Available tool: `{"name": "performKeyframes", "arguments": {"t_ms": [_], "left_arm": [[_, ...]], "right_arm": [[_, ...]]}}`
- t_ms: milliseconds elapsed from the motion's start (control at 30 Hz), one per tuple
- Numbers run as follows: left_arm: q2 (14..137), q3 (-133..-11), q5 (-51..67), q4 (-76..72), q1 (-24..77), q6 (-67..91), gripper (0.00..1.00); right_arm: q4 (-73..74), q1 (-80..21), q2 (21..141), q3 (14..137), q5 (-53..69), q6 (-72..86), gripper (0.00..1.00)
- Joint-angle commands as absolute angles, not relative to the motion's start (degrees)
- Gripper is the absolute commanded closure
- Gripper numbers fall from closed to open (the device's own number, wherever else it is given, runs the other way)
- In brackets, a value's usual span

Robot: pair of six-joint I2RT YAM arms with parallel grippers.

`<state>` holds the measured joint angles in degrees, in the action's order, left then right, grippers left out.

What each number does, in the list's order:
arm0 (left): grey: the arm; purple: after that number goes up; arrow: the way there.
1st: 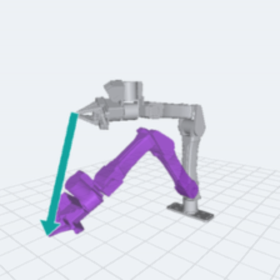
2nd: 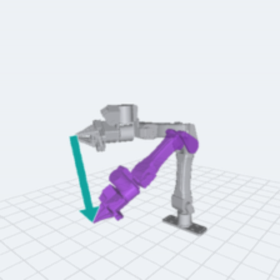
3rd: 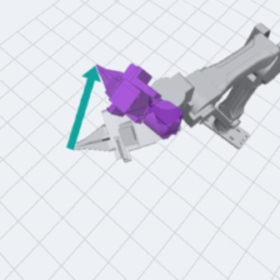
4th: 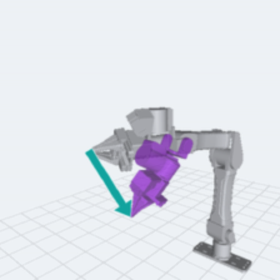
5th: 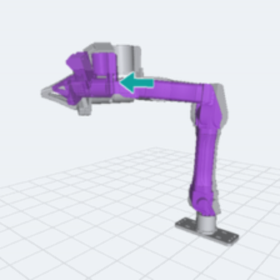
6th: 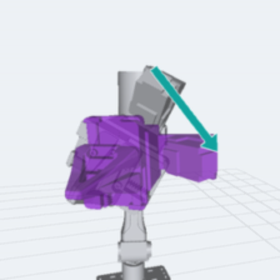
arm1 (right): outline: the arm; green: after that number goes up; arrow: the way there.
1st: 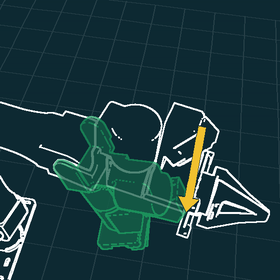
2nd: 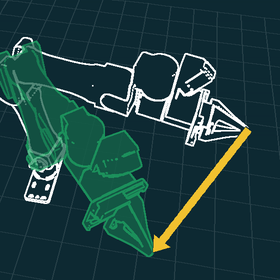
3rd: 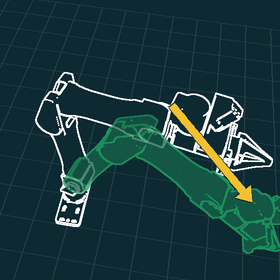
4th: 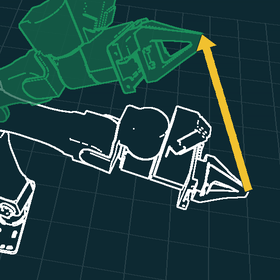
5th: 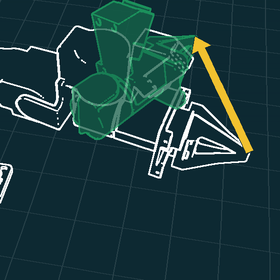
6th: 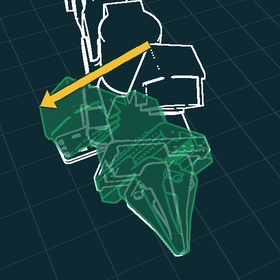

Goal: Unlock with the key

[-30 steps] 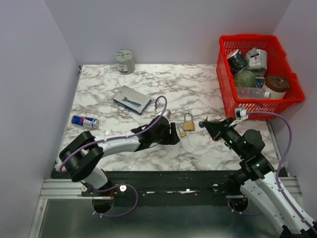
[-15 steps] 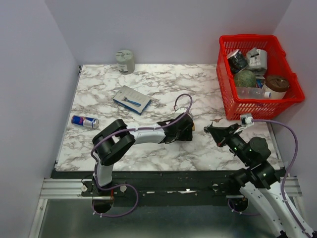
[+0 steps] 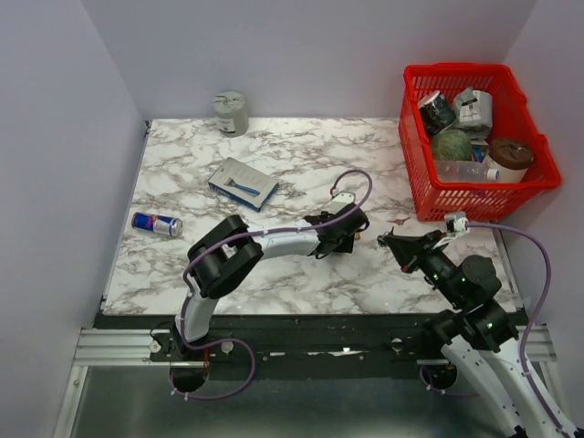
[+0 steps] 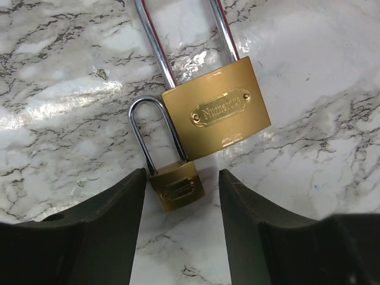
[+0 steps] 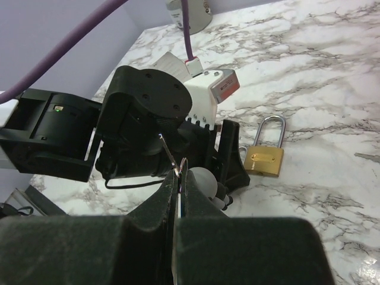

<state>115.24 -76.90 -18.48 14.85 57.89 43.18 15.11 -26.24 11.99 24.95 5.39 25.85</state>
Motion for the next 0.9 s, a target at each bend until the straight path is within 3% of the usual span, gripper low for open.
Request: {"name": "performKeyframes", "arguments": {"t_ms": [0, 733, 867], "left_arm": [[118.47, -77.61, -21.09, 21.36, 58.18, 40.96, 0.44], [119.71, -74.27, -18.99, 24.08, 58.27, 40.52, 0.53], [119.09, -73.21, -18.46, 23.73, 58.18, 40.61, 0.63]], "right_arm": [[16.35, -26.10, 10.81, 26.02, 4.75, 25.14, 0.99], [16.35, -26.02, 11.43, 25.58, 3.87, 25.40, 0.99], [16.43, -26.02, 11.43, 25.49, 3.60, 25.49, 0.99]]}}
